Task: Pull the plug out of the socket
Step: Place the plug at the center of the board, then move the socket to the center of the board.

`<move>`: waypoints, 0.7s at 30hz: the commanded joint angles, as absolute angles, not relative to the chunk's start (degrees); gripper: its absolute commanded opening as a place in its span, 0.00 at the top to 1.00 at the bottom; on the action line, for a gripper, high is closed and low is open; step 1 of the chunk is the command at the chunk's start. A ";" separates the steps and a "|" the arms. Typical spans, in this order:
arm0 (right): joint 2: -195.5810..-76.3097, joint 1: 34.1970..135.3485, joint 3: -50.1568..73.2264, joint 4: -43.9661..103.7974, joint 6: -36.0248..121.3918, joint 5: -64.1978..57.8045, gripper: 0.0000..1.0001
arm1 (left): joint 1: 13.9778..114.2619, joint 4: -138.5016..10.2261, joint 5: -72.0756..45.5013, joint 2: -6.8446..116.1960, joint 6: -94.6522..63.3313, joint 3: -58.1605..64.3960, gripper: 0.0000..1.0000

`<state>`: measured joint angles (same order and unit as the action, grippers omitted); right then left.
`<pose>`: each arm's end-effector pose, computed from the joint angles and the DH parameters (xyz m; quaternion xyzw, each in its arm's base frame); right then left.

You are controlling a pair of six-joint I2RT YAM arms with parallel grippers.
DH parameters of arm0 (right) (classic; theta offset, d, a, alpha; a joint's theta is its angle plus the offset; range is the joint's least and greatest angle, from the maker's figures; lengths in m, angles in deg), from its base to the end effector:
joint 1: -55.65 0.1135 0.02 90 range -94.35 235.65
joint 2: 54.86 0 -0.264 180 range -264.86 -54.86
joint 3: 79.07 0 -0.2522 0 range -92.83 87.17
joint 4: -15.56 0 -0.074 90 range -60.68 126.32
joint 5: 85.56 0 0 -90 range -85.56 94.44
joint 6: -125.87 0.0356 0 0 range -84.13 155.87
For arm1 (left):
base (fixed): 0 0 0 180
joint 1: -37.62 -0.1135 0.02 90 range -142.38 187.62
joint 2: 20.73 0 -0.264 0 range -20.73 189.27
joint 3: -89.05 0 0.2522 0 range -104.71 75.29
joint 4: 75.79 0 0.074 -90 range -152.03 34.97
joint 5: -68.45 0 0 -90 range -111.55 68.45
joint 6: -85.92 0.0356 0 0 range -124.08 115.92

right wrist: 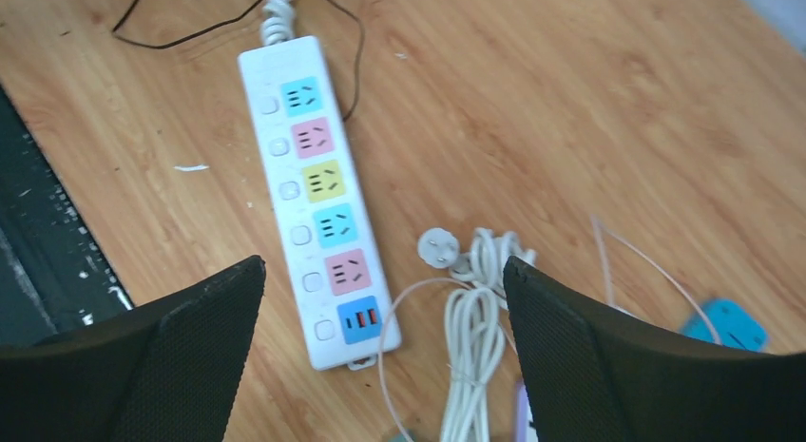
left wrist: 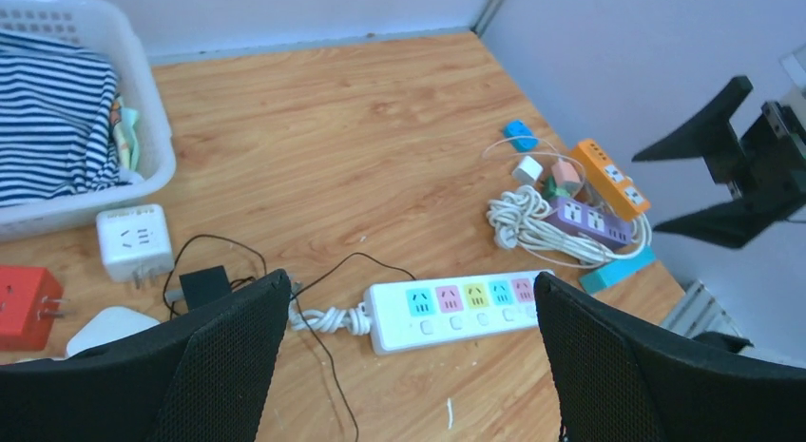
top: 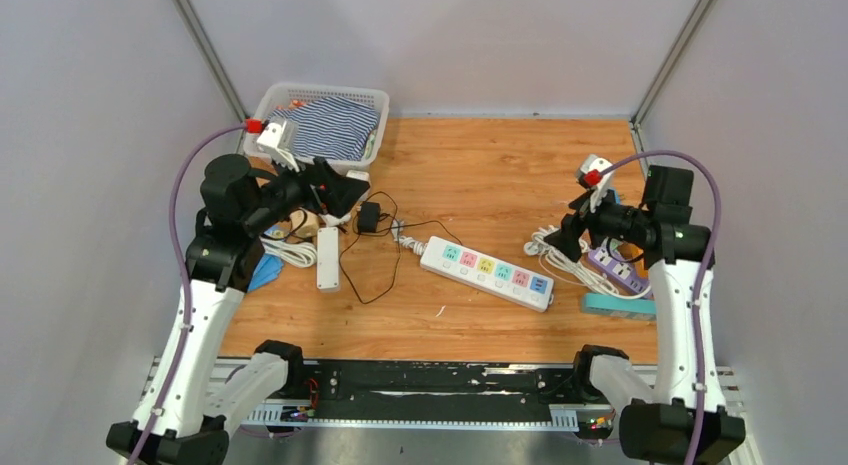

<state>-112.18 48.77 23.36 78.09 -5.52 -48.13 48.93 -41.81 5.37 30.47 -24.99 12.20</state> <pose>0.1869 0.0059 0.3587 -0.4143 0.7299 0.2213 0.4966 0.1798 -0.0524 0.4131 0.0901 0.7460 -0.3457 0.5621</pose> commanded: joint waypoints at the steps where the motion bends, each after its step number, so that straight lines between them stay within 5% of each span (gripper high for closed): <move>1: -107.07 44.17 21.02 75.23 -0.52 -46.79 0.00 | 48.52 -35.01 12.34 26.97 -21.95 9.57 0.00; 7: -105.48 47.44 27.69 69.78 1.88 -60.56 0.00 | 48.61 -37.77 17.45 21.26 -21.32 15.18 0.00; 12: -113.27 70.29 32.17 64.30 -4.05 -37.49 0.00 | 48.61 -41.88 15.95 17.89 -17.14 23.50 0.00; 21: -140.77 90.23 24.04 58.25 0.85 -13.22 0.05 | 48.61 -42.57 4.69 15.99 -11.36 33.08 0.00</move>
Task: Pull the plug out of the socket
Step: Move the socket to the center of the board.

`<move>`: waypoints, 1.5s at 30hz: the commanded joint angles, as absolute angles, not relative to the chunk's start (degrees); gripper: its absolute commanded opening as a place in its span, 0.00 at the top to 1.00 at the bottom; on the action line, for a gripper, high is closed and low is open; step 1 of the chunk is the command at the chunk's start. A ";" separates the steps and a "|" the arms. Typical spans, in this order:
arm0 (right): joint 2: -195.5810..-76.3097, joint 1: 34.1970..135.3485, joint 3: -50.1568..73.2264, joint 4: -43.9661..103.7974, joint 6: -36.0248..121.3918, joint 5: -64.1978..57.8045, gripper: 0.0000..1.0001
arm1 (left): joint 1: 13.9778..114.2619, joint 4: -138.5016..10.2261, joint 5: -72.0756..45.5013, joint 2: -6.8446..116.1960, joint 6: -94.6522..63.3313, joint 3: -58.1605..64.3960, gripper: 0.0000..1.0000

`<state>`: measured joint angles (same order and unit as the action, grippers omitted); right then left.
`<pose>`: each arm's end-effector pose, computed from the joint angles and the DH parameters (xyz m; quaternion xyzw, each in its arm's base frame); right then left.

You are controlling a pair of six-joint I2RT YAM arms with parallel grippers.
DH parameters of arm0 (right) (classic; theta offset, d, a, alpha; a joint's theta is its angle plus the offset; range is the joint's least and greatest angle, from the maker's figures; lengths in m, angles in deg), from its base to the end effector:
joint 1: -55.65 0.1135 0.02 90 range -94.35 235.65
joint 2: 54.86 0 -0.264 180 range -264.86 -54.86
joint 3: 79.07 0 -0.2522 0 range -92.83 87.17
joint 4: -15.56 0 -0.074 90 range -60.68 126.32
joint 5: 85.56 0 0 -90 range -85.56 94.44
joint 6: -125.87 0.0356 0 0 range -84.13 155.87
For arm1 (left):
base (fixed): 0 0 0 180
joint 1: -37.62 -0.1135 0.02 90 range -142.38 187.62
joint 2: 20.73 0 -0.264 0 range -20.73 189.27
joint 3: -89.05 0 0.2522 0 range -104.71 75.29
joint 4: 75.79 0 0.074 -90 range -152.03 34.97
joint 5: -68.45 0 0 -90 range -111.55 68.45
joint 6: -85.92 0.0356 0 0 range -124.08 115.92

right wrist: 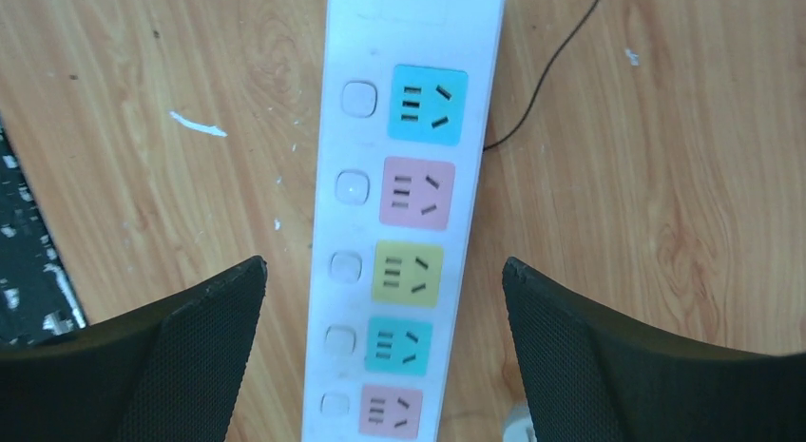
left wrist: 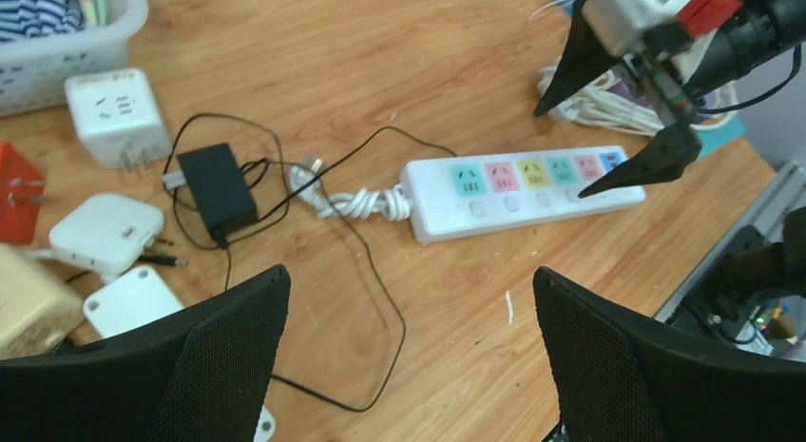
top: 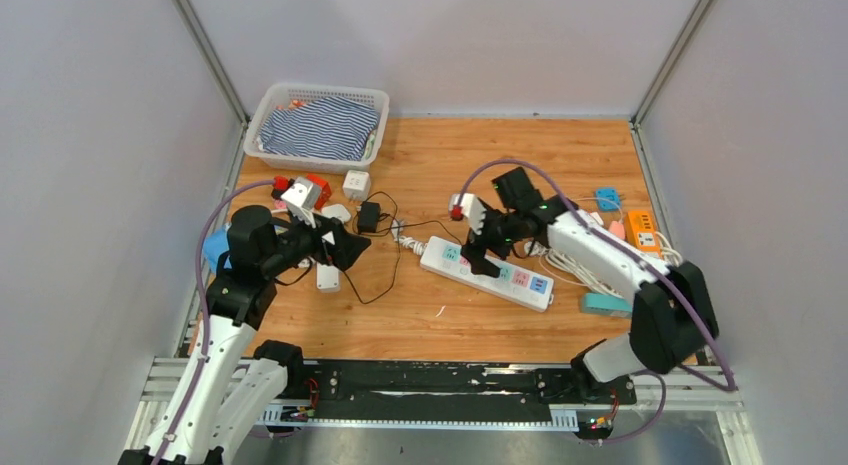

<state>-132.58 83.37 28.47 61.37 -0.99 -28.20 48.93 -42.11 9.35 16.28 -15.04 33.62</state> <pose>0.2392 0.1474 0.2675 -0.5625 0.7149 0.2386 0.3399 0.1428 -0.0472 0.3246 0.1640 0.7655 -0.3207 0.5331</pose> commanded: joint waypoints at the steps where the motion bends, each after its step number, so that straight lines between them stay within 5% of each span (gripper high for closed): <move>1: -144.00 91.40 22.80 58.23 1.18 -11.42 0.05 | 48.61 -42.84 4.29 16.04 -11.33 33.21 0.00; 8: -152.22 93.45 19.45 58.21 3.23 -5.49 0.02 | 48.61 -42.28 3.50 16.35 -10.85 33.71 0.00; 21: -154.59 94.53 20.31 62.17 2.86 -18.30 0.04 | 48.61 -42.08 4.51 16.05 -11.18 34.07 0.00; 32: -158.66 97.93 22.13 57.81 1.96 -2.19 0.23 | 48.61 -41.93 4.48 15.92 -11.20 34.07 0.00; 35: -158.72 97.55 21.80 57.09 3.17 -0.68 0.33 | 48.61 -41.90 4.38 15.59 -11.20 34.09 0.00; 38: -157.72 94.60 19.93 56.99 6.51 -3.32 0.67 | 48.61 -41.83 4.29 15.51 -11.20 34.15 0.00; 45: -158.49 82.63 12.77 56.96 14.65 -11.70 0.88 | 48.61 -41.73 4.12 15.47 -11.13 34.12 0.00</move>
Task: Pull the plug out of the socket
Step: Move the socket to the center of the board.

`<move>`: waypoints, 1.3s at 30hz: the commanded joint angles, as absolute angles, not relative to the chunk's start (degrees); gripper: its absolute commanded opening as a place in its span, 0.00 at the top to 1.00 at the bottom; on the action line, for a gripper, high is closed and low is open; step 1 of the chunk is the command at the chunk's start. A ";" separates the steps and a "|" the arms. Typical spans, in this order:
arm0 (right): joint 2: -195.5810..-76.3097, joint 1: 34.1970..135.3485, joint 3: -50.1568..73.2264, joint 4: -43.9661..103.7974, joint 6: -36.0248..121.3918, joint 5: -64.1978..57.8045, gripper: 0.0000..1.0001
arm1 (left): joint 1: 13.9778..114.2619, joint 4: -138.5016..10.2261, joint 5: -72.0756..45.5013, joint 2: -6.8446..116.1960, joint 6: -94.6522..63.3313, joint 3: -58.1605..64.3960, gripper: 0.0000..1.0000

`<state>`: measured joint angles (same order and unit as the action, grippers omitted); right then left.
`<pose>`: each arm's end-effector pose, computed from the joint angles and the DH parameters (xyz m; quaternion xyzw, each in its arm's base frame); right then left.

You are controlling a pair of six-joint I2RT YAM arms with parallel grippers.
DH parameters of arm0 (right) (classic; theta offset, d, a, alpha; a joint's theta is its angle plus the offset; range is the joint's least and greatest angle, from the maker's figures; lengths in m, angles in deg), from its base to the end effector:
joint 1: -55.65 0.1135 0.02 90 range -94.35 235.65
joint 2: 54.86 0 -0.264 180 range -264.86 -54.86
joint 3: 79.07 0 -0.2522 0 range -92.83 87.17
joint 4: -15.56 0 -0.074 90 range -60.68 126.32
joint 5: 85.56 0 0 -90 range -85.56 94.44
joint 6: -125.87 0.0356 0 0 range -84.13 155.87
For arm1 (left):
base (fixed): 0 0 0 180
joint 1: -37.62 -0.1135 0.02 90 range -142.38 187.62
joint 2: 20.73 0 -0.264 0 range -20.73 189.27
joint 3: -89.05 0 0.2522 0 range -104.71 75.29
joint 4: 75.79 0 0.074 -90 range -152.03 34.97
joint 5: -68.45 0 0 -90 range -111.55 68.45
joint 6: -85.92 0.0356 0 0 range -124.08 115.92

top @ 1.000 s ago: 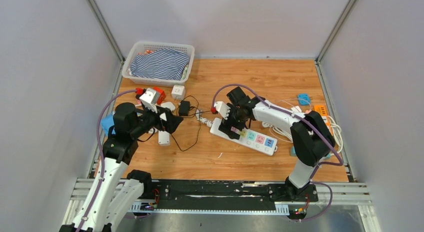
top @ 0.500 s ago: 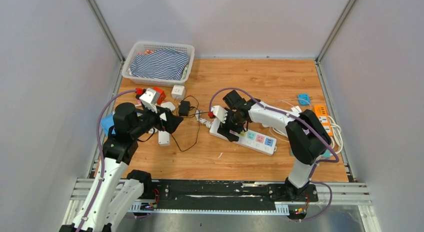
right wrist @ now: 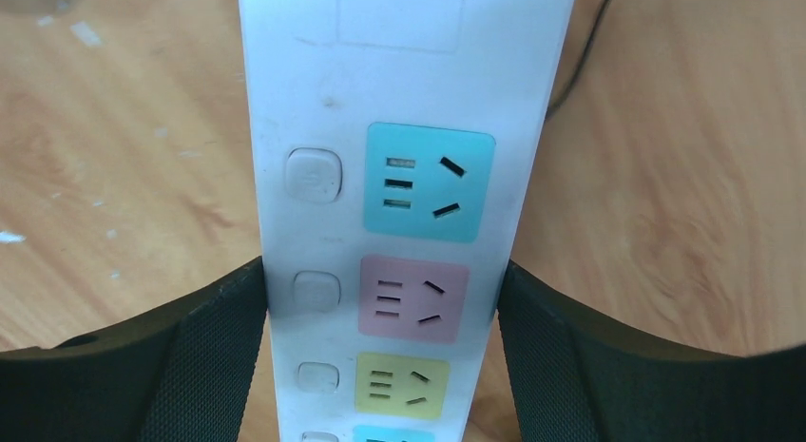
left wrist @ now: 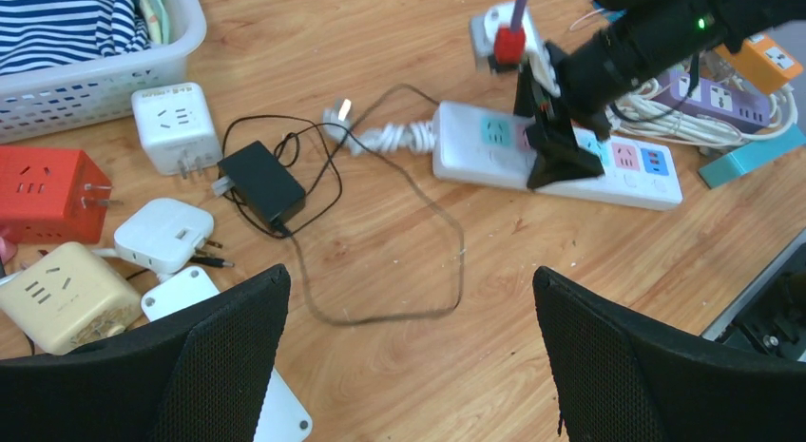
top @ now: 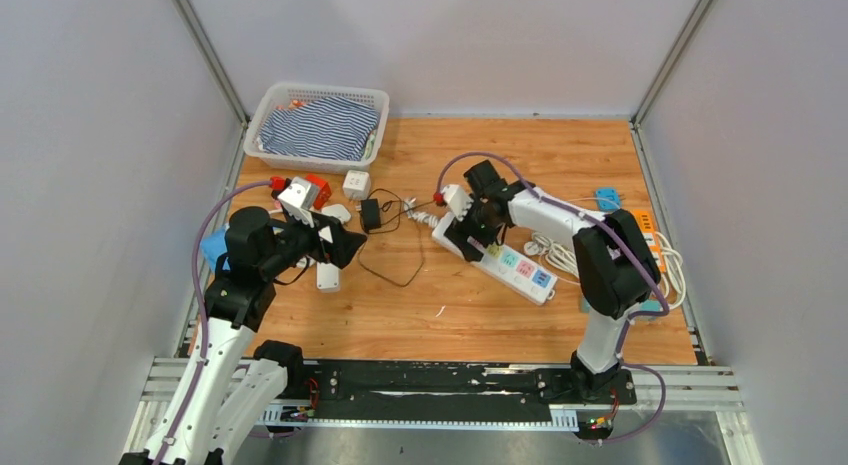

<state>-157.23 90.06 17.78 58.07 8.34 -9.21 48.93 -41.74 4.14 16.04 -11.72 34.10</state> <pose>0.2973 0.2138 0.1927 -0.5204 0.8107 0.1296 0.2351 0.1442 -0.0446 0.3212 0.1588 0.7733 -0.2717 0.5504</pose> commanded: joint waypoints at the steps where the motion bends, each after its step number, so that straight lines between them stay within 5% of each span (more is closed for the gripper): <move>1: -159.34 80.43 11.37 56.90 17.10 -12.62 0.91 | 48.61 -41.64 4.04 15.44 -11.11 34.12 0.00; 4: -161.81 74.04 7.01 56.38 23.00 -14.30 0.99 | 48.61 -41.56 3.86 15.26 -11.11 34.15 0.00; 15: -169.76 59.93 0.79 54.50 35.45 2.57 0.99 | 48.61 -41.62 3.68 15.39 -11.10 34.17 0.00; 17: -169.69 57.98 1.32 54.33 37.40 1.97 0.91 | 48.61 -41.61 3.68 15.39 -11.11 34.23 0.00; 25: -165.46 54.09 3.15 53.55 36.15 -7.72 0.02 | 48.61 -41.59 3.94 15.38 -11.11 34.15 0.00; 39: -130.44 57.67 12.78 55.21 15.08 -8.69 0.00 | 48.61 -40.69 1.25 12.58 -12.49 30.47 0.00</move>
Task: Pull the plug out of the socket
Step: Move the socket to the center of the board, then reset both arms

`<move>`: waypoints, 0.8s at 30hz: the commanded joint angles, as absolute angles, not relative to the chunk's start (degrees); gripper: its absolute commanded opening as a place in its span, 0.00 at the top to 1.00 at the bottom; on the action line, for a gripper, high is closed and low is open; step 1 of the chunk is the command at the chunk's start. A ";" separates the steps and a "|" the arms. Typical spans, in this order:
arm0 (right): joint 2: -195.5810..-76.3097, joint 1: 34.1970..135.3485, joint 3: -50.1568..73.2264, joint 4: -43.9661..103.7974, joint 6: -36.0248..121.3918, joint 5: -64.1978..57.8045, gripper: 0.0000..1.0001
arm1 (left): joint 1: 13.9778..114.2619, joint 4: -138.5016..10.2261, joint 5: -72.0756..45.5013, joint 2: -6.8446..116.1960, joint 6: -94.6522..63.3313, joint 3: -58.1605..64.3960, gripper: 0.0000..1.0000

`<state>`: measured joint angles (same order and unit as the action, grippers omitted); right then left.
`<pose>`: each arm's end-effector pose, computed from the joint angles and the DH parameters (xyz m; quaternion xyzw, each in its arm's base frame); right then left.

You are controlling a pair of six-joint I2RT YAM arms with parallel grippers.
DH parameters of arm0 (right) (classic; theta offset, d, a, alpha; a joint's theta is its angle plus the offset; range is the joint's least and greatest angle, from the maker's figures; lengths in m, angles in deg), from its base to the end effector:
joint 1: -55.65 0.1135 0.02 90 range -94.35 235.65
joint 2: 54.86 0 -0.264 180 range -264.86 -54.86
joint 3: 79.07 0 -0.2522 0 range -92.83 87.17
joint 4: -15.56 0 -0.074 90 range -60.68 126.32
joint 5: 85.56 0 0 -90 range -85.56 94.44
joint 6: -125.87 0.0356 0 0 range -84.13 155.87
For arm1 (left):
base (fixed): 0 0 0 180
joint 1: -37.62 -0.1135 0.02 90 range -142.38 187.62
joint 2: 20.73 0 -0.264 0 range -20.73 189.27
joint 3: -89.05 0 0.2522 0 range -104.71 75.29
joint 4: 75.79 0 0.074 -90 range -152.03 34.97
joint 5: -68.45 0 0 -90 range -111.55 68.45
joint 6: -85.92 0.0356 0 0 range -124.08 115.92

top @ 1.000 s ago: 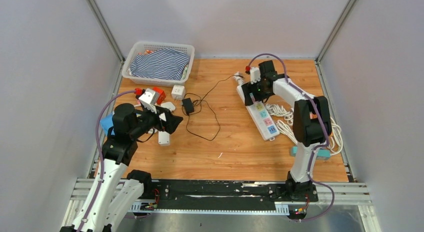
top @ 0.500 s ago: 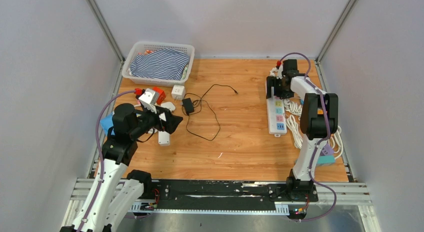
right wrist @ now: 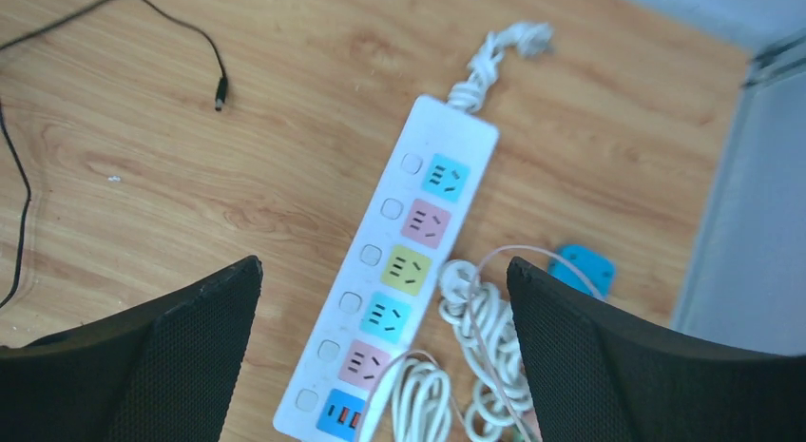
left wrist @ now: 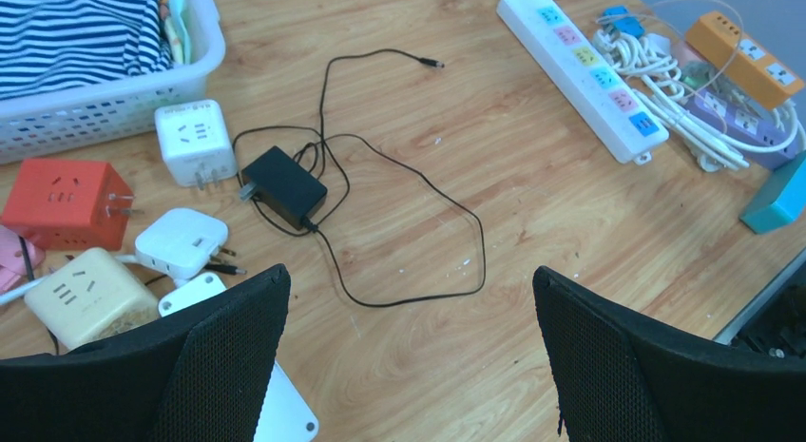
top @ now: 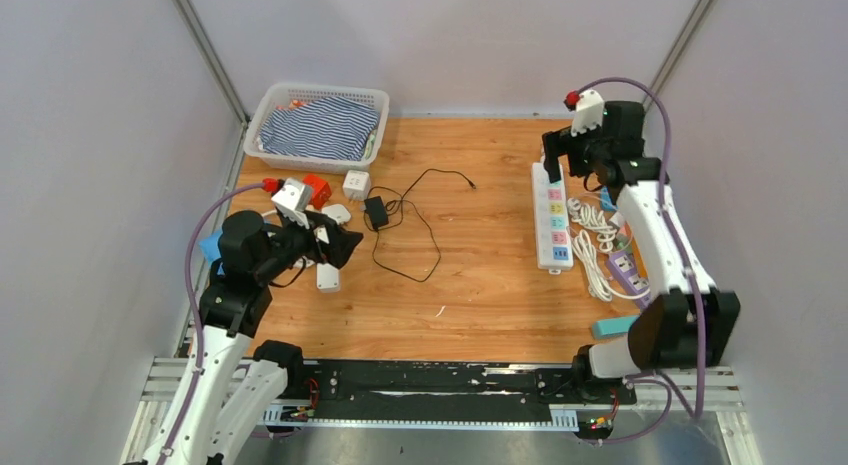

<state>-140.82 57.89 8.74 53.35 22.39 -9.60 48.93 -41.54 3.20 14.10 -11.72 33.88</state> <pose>0.3440 0.0221 0.3474 -0.1776 0.8499 0.0587 0.4926 0.1373 -0.0427 0.3264 0.1566 0.7646 -0.2656 0.5660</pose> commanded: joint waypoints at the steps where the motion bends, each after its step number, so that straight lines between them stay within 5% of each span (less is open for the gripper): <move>1: -127.27 57.48 13.70 55.23 15.48 -8.40 0.00 | 48.61 -40.11 1.08 12.59 -13.11 29.33 0.00; 9: -107.30 56.17 15.15 58.40 21.23 -10.73 0.00 | 48.61 -31.79 3.09 15.23 -16.29 13.86 0.00; 24: -104.67 56.18 -4.66 77.30 28.10 -21.44 0.00 | 48.61 -23.81 0.37 15.46 -16.93 -3.10 0.00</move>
<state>-105.63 56.86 -0.55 71.01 25.50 -17.90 48.93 -27.88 1.22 15.58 -16.51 -1.22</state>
